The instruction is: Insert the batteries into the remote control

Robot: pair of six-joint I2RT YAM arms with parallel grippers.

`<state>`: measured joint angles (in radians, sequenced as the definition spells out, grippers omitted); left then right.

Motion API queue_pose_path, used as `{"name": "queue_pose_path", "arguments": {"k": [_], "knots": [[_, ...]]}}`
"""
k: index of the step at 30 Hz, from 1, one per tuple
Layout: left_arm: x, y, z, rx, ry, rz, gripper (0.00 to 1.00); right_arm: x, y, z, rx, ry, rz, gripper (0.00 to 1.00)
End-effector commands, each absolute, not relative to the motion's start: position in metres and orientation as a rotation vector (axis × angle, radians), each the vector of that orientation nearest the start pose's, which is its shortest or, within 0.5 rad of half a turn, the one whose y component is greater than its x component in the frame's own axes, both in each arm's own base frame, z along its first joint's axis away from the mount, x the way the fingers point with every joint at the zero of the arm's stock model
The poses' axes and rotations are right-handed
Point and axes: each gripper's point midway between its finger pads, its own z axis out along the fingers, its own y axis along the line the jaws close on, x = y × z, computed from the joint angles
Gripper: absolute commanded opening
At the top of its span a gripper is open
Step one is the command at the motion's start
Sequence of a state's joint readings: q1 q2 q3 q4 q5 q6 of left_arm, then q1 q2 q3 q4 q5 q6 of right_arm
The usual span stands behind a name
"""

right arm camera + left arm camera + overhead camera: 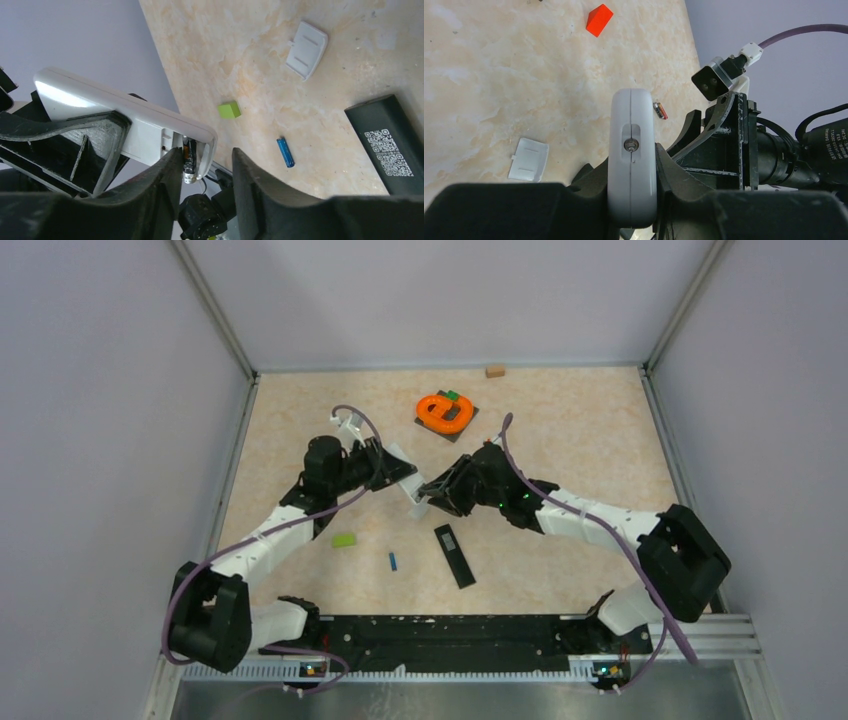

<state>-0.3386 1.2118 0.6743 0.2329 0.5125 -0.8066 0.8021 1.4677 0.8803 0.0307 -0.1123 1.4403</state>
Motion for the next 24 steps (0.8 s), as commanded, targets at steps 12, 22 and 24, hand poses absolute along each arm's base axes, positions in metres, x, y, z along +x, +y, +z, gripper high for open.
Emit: {"name": "queue_pose_path", "arguments": {"k": [12,22,24], "knots": [[0.328,-0.225,0.221,-0.108,1.861,-1.236,0.00,0.257,0.372,0.170,0.775,2.359,1.441,0.25],[0.329,-0.225,0.212,-0.113,1.881,-1.228,0.00,0.255,0.380,0.179,0.752,2.342,1.521,0.27],[0.329,-0.225,0.210,-0.114,1.885,-1.224,0.00,0.254,0.378,0.179,0.753,2.333,1.524,0.27]]}}
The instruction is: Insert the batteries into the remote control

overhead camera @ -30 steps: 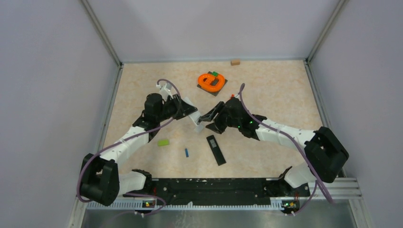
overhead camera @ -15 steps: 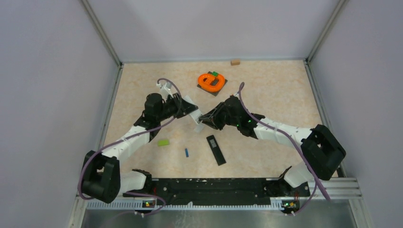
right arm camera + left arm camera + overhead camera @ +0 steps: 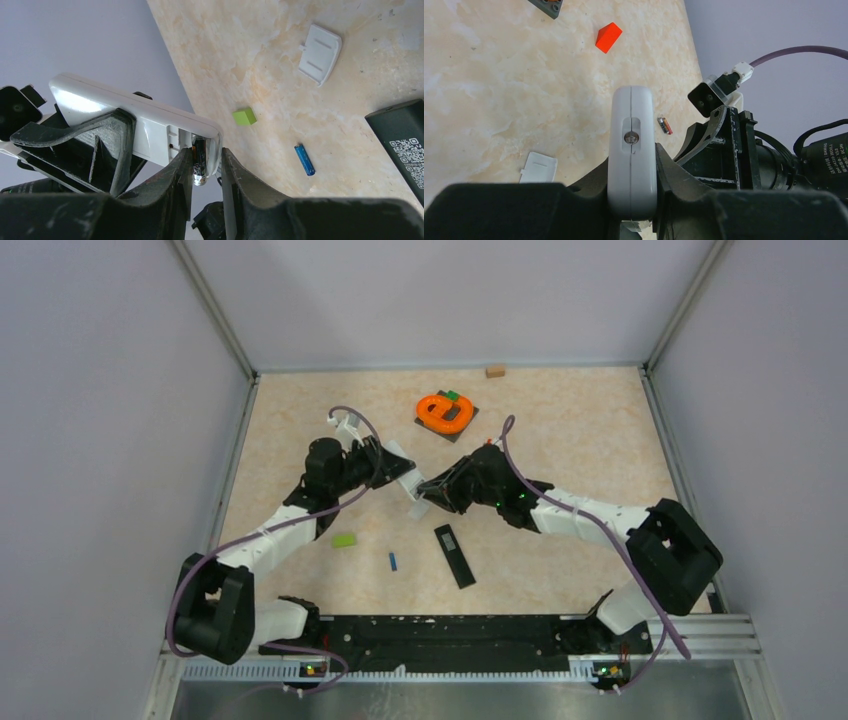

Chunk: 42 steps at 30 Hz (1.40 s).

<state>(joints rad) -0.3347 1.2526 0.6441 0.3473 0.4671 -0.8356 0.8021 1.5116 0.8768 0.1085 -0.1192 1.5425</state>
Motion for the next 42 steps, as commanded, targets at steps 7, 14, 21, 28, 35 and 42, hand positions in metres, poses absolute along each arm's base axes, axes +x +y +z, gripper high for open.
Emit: {"name": "queue_pose_path", "arguments": {"k": [7,14,21,28,35,42], "knots": [[0.330,-0.224,0.204,-0.119,1.900,-1.213,0.00,0.253,0.378,0.187,0.731,2.299,1.565,0.28],[0.333,-0.223,0.203,-0.131,1.897,-1.196,0.00,0.251,0.377,0.191,0.748,2.301,1.583,0.27],[0.333,-0.223,0.200,-0.132,1.905,-1.195,0.00,0.255,0.374,0.181,0.805,2.321,1.528,0.26],[0.332,-0.223,0.200,-0.118,1.909,-1.196,0.00,0.266,0.371,0.177,0.817,2.306,1.483,0.37],[0.329,-0.225,0.199,-0.103,1.917,-1.208,0.00,0.275,0.366,0.177,0.802,2.267,1.470,0.50],[0.327,-0.226,0.198,-0.098,1.917,-1.213,0.00,0.286,0.358,0.174,0.823,2.237,1.442,0.39]]}}
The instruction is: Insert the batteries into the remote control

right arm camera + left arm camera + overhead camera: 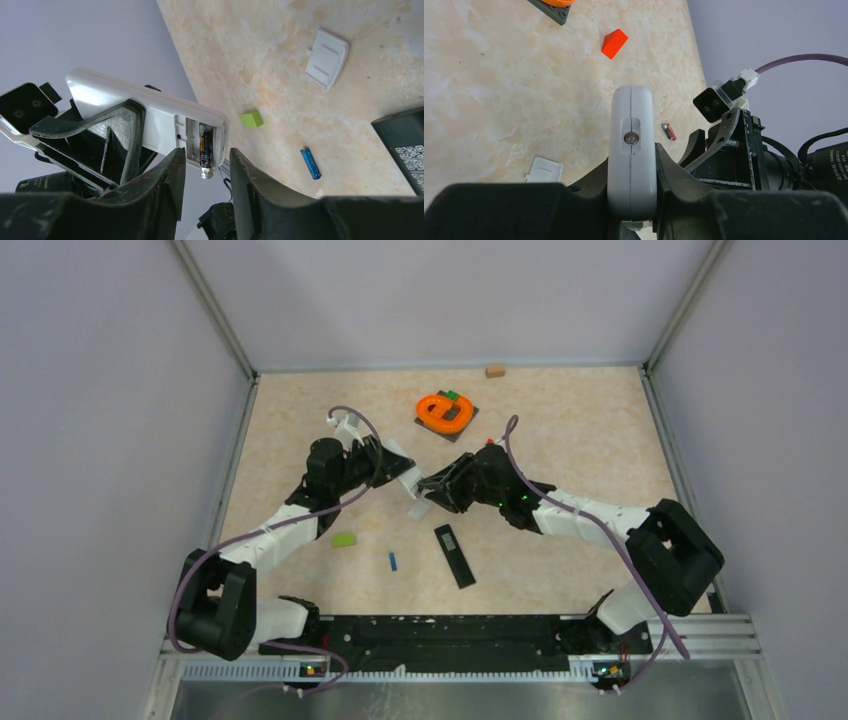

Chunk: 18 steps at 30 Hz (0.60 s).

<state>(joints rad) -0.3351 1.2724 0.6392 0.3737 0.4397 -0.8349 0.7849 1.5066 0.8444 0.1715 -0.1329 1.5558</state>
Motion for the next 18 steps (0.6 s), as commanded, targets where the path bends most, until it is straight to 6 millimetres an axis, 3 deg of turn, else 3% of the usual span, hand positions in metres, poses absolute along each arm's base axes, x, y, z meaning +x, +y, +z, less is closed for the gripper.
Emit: {"name": "queue_pose_path", "arguments": {"k": [1,5,14,18], "knots": [[0.327,-0.226,0.199,-0.097,1.916,-1.214,0.00,0.287,0.358,0.173,0.825,2.237,1.438,0.36],[0.326,-0.226,0.200,-0.094,1.911,-1.220,0.00,0.288,0.360,0.169,0.818,2.249,1.427,0.32],[0.325,-0.228,0.204,-0.082,1.895,-1.236,0.00,0.288,0.362,0.159,0.782,2.282,1.401,0.33],[0.327,-0.227,0.203,-0.091,1.894,-1.227,0.00,0.286,0.363,0.157,0.783,2.292,1.404,0.25]]}}
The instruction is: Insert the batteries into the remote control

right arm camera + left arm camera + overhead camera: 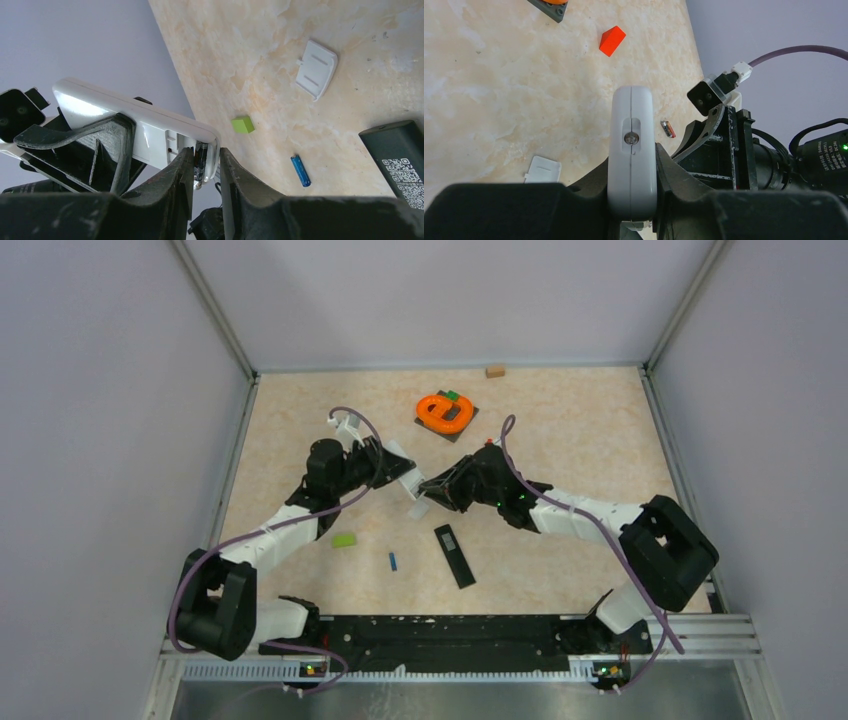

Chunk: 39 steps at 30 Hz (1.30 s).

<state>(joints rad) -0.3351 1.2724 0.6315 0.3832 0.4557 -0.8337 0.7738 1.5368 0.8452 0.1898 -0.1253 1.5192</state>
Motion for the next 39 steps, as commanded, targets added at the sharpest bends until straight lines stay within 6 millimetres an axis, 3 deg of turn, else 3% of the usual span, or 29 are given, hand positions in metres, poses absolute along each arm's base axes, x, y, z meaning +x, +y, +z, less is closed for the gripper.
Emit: {"name": "queue_pose_path", "arguments": {"k": [1,6,11,15,19,24,31,34,39], "knots": [[0.328,-0.226,0.203,-0.096,1.895,-1.224,0.00,0.285,0.363,0.158,0.783,2.295,1.408,0.23],[0.330,-0.225,0.205,-0.106,1.889,-1.217,0.00,0.281,0.361,0.157,0.803,2.309,1.403,0.17],[0.330,-0.226,0.205,-0.103,1.891,-1.216,0.00,0.284,0.359,0.155,0.819,2.301,1.387,0.23],[0.328,-0.225,0.198,-0.103,1.918,-1.210,0.00,0.289,0.360,0.165,0.772,2.277,1.386,0.39],[0.327,-0.224,0.194,-0.107,1.938,-1.200,0.00,0.291,0.357,0.184,0.731,2.219,1.401,0.67],[0.327,-0.225,0.190,-0.103,1.957,-1.197,0.00,0.290,0.349,0.204,0.661,2.158,1.405,0.84],[0.318,-0.235,0.198,-0.033,1.989,-1.265,0.00,0.282,0.326,0.219,0.353,2.046,1.298,0.93],[0.309,-0.240,0.204,0.034,2.005,-1.313,0.00,0.279,0.314,0.208,0.136,2.058,1.128,0.93],[0.295,-0.248,0.218,0.129,2.003,-1.393,0.00,0.264,0.320,0.208,-0.256,2.047,1.058,0.94]]}}
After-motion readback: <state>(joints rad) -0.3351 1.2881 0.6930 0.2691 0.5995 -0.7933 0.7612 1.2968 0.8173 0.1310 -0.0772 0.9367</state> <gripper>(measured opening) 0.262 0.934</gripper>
